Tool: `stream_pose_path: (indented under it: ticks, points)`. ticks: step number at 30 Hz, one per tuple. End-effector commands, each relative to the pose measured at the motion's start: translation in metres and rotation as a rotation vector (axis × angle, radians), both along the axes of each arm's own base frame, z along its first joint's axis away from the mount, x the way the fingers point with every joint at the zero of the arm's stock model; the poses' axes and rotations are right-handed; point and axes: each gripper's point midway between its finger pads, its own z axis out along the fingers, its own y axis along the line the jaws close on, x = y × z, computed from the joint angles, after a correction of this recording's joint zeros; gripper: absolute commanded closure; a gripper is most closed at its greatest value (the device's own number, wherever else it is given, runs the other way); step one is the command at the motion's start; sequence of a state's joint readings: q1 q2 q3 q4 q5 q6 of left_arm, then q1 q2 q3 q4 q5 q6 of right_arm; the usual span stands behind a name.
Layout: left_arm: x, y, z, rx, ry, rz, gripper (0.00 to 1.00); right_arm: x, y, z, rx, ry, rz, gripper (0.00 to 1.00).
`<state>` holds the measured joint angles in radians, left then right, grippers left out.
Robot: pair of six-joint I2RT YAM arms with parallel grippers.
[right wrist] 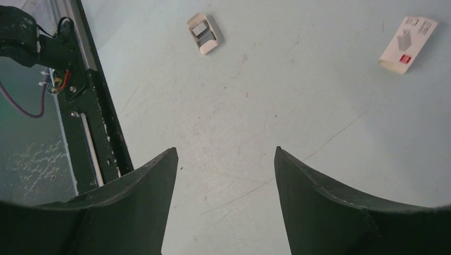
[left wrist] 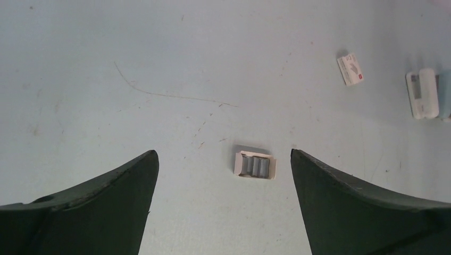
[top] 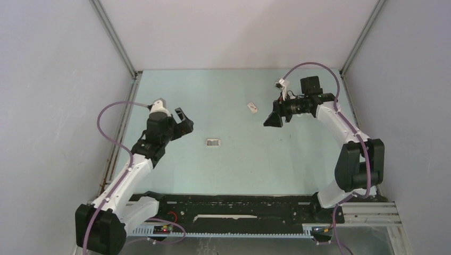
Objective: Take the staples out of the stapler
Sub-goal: Adjust the staple in the staple box.
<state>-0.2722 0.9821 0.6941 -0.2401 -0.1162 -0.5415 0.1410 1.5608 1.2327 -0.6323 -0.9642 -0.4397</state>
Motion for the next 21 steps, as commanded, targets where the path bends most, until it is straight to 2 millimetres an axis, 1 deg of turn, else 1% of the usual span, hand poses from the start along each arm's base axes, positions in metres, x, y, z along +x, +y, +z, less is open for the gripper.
stream_pose_path:
  ticks: [1,5,6,8,13,16,21]
  points:
    - [0.006,0.003,0.006,-0.124,-0.051,0.037,0.0,0.021,0.011,0.006,-0.028,-0.047,0.03,0.23]
    - [0.005,0.002,-0.003,-0.158,-0.023,0.037,0.0,0.036,0.018,-0.008,-0.068,0.03,0.008,0.23]
    - [0.004,-0.001,-0.004,-0.167,-0.023,0.024,0.0,0.04,0.021,-0.006,-0.072,0.044,0.003,0.2]
    - [0.002,-0.004,-0.005,-0.182,-0.029,0.006,0.0,0.046,0.025,-0.013,-0.079,0.099,-0.018,0.15]
    - [0.003,-0.011,0.001,-0.222,-0.068,-0.026,0.0,0.061,0.028,-0.028,-0.087,0.158,-0.081,0.15]
    - [0.001,-0.013,-0.001,-0.239,-0.067,-0.031,0.0,0.069,0.027,-0.038,-0.078,0.201,-0.114,0.15]
    - [-0.006,-0.009,-0.004,-0.264,-0.091,0.002,0.0,0.079,0.031,-0.047,-0.005,0.29,-0.171,0.15]
